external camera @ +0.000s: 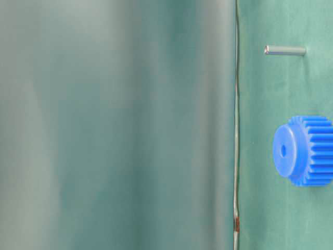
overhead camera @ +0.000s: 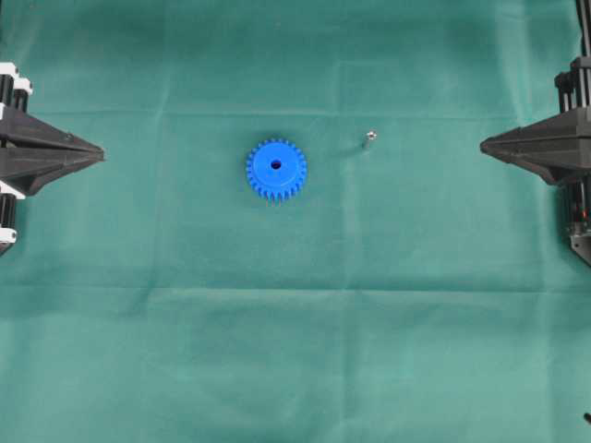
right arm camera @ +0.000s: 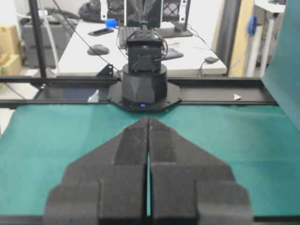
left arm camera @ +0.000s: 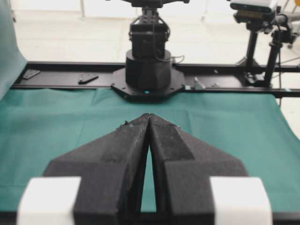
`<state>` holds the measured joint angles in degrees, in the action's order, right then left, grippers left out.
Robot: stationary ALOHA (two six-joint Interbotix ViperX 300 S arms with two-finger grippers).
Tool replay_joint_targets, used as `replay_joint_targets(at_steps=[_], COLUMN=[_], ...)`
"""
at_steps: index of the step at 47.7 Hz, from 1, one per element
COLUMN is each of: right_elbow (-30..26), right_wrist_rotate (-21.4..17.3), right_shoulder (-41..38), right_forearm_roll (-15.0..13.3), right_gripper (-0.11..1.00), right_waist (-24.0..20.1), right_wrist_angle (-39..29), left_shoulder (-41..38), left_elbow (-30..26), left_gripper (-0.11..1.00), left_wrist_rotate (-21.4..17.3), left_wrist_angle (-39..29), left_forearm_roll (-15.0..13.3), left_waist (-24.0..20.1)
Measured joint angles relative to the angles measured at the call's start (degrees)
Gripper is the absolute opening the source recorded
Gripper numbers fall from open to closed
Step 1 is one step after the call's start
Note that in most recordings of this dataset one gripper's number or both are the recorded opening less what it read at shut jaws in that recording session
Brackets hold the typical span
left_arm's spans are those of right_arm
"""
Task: Insert the shaft placed at a random location into the center hole of the medium gear at another random location.
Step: 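Move the right gripper left toward the small silver shaft, then lower the right gripper over the shaft and close on it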
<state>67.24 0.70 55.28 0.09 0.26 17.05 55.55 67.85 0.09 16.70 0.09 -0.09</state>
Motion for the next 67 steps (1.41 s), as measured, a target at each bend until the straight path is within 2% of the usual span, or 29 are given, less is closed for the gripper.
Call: replay_joint_targets(at_steps=[14, 25, 28, 32, 43, 45, 52, 67], right_elbow=[0.1, 0.4, 0.4, 0.4, -0.9, -1.3, -2.6, -4.1], right_wrist_rotate=[0.0, 0.0, 0.1, 0.0, 0.0, 0.0, 0.1, 0.0], right_shoulder=[-2.2, -8.7, -11.2, -14.8, -28.7, -31.0, -40.2, -53.4], right_forearm_roll=[0.0, 0.4, 0.6, 0.9, 2.3, 2.4, 2.9, 4.3], right_gripper=[0.01, 0.01, 0.04, 0.18, 0.85, 0.92, 0.85, 0.85], right_waist=[2.1, 4.2, 5.2, 6.5, 9.8, 10.3, 12.2, 13.5], right_wrist_angle=[-0.9, 0.7, 1.7, 2.7, 5.7, 6.2, 9.8, 15.6], left_shoulder=[-0.4, -0.4, -0.3, -0.4, -0.4, -0.4, -0.4, -0.4], left_elbow=[-0.2, -0.2, -0.2, -0.2, -0.3, -0.2, -0.2, -0.2], left_gripper=[0.00, 0.00, 0.00, 0.00, 0.00, 0.00, 0.00, 0.00], left_wrist_rotate=[0.1, 0.2, 0.2, 0.2, 0.3, 0.3, 0.2, 0.3], left_wrist_angle=[-0.1, -0.2, -0.4, -0.7, -1.0, -1.1, -1.3, -1.5], left_forearm_roll=[0.5, 0.5, 0.5, 0.5, 0.6, 0.6, 0.6, 0.6], left_waist=[-0.1, -0.1, -0.1, -0.1, -0.1, -0.1, -0.1, -0.1])
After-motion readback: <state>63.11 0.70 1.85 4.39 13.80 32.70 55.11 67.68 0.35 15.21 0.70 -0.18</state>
